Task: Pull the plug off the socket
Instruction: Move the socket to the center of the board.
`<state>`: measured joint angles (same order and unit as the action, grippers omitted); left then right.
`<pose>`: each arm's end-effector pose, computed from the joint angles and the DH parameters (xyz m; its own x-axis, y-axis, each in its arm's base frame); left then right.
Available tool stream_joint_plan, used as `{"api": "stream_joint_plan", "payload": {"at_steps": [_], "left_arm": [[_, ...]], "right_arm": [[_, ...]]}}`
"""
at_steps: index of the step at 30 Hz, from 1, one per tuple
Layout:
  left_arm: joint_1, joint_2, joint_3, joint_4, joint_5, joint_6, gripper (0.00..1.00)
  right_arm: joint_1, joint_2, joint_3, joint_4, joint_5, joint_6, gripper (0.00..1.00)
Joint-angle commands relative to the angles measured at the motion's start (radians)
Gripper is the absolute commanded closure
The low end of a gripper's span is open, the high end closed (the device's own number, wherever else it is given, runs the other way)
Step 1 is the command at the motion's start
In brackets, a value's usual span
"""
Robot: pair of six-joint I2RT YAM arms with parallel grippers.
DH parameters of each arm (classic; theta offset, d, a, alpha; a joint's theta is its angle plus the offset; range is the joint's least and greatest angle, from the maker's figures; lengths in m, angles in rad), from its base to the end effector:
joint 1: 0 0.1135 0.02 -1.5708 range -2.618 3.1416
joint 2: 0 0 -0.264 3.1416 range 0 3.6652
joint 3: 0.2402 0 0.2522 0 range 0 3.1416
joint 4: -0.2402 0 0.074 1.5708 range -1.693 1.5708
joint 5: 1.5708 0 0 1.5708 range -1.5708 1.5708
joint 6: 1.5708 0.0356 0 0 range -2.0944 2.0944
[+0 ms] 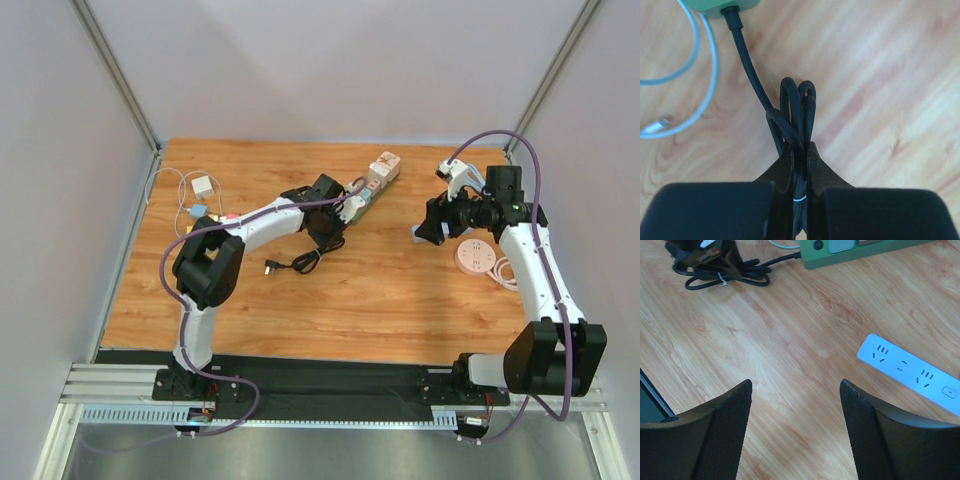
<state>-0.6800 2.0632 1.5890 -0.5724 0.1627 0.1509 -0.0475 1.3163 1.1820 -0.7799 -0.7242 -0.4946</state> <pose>0.3422 -0.2841 0.1932 -0.5628 0.6459 -0.5159 0.7770 0.6263 -0.0634 0.2666 0.0109 0.3159 -0.5215 -0.3312 -0.7864 -0.6998 0.6933 0.1721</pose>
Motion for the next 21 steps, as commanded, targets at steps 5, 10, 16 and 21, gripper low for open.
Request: {"api": "stream_joint_plan", "payload": {"at_steps": [5, 10, 16, 21], "left_arm": [[-0.047, -0.182, -0.181, -0.254, 0.028, 0.153, 1.0], [-0.066, -0.262, -0.28, -0.262, 0.006, 0.17, 0.98], [-0.067, -0.376, -0.402, -0.213, -0.014, 0.161, 0.83], [-0.067, -0.457, -0.465, -0.159, -0.04, 0.15, 0.56]], "right_arm": [[-0.005, 0.023, -0.002, 0.013, 0.011, -0.021, 0.28], [-0.003, 0.038, -0.002, 0.008, 0.019, -0.027, 0.28], [-0.003, 0.044, -0.001, 0.005, 0.008, -0.032, 0.28], [-0.003, 0.049, -0.001, 0.002, 0.008, -0.035, 0.28]]}}
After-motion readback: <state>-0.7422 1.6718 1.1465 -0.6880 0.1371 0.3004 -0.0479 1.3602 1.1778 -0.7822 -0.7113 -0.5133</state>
